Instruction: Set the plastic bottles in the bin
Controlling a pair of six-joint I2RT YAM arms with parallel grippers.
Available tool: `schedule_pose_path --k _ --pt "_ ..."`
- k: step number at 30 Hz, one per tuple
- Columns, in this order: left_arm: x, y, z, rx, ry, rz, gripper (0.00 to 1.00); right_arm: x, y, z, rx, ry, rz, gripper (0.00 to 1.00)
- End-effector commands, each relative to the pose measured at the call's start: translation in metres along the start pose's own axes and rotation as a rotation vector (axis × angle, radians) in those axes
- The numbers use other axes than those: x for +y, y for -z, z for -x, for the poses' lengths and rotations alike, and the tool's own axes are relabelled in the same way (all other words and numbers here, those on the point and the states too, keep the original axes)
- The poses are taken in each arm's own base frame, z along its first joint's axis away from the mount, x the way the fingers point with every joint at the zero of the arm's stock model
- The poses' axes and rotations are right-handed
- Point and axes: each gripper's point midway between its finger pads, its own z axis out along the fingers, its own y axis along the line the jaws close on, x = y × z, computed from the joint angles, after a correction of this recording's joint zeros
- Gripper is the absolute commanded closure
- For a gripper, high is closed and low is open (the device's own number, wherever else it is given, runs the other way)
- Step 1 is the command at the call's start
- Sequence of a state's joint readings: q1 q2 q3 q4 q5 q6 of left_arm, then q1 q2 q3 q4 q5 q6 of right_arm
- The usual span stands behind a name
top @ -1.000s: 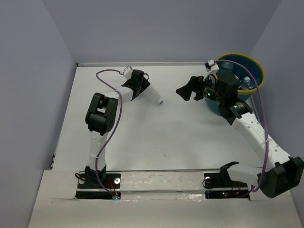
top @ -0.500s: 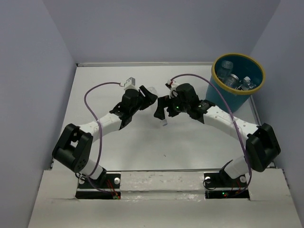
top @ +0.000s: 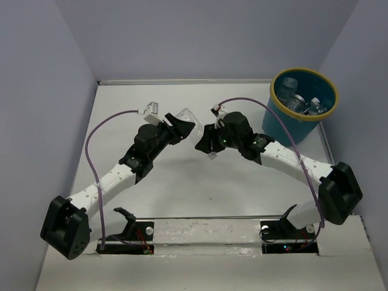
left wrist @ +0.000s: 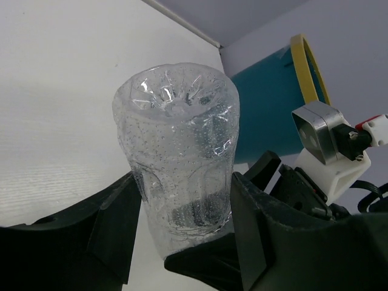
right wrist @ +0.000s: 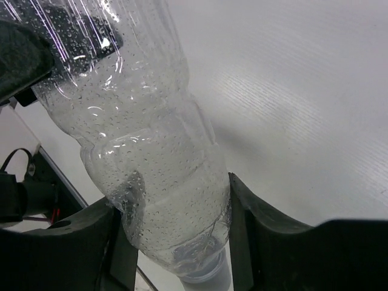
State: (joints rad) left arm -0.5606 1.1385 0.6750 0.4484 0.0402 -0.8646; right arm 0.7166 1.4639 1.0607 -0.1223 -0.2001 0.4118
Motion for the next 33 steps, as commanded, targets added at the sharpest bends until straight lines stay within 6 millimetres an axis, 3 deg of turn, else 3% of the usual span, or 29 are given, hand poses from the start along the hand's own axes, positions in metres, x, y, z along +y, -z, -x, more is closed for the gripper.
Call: schedule_pose_path --k 1,3,4,6,7,9,10,11,14,16,20,23,24,25,28,31,33 --pt "-0.024 0.020 0.008 -0.009 -0.018 -0.086 0.42 0.028 0.036 0.064 -0.240 -0.026 0.054 0.65" --pt "-0.031 0.032 0.013 -0.008 -0.041 -0.089 0.29 0.023 0.051 0.083 -0.318 -0.022 0.000 0.66" --pt "-0.044 0.040 0.024 -0.032 -0.073 -0.114 0.17 0.027 0.069 0.100 -0.378 0.002 -0.013 0.67" --pt "-0.046 0.051 0.031 -0.026 -0.111 -0.075 0.10 0.004 0.092 0.122 -0.451 0.003 -0.138 0.67" --pt "-0.054 0.063 0.041 -0.051 -0.152 -0.089 0.06 0.006 0.115 0.144 -0.517 0.028 -0.158 0.67" --pt "-0.056 0.078 0.046 -0.053 -0.187 -0.076 0.04 -0.013 0.143 0.163 -0.570 0.051 -0.253 0.67" --pt "-0.065 0.093 0.053 -0.080 -0.228 -0.106 0.02 -0.027 0.176 0.189 -0.652 0.046 -0.314 0.68" --pt "-0.066 0.101 0.055 -0.083 -0.249 -0.107 0.01 -0.041 0.189 0.199 -0.679 0.043 -0.370 0.68" --pt "-0.067 0.130 0.059 -0.099 -0.332 -0.115 0.01 -0.095 0.256 0.228 -0.813 0.023 -0.639 0.69" --pt "-0.067 0.151 0.058 -0.112 -0.370 -0.140 0.01 -0.130 0.283 0.233 -0.839 0.019 -0.783 0.69" --pt "-0.058 0.175 0.059 -0.154 -0.432 -0.146 0.01 -0.178 0.303 0.233 -0.840 -0.025 -0.950 0.69" --pt "-0.048 0.185 0.061 -0.189 -0.472 -0.121 0.01 -0.226 0.325 0.226 -0.871 -0.073 -1.066 0.69" --pt "-0.047 0.186 0.060 -0.190 -0.481 -0.122 0.01 -0.230 0.320 0.224 -0.870 -0.082 -1.063 0.69" --pt "-0.039 0.188 0.063 -0.215 -0.497 -0.096 0.01 -0.248 0.323 0.216 -0.869 -0.115 -1.090 0.69" --pt "-0.026 0.188 0.061 -0.235 -0.507 -0.070 0.01 -0.270 0.318 0.202 -0.874 -0.173 -1.084 0.69" --pt "-0.026 0.190 0.063 -0.244 -0.517 -0.068 0.01 -0.287 0.314 0.190 -0.891 -0.222 -1.078 0.69" --pt "-0.027 0.190 0.063 -0.245 -0.522 -0.070 0.01 -0.293 0.313 0.195 -0.929 -0.210 -1.052 0.69"
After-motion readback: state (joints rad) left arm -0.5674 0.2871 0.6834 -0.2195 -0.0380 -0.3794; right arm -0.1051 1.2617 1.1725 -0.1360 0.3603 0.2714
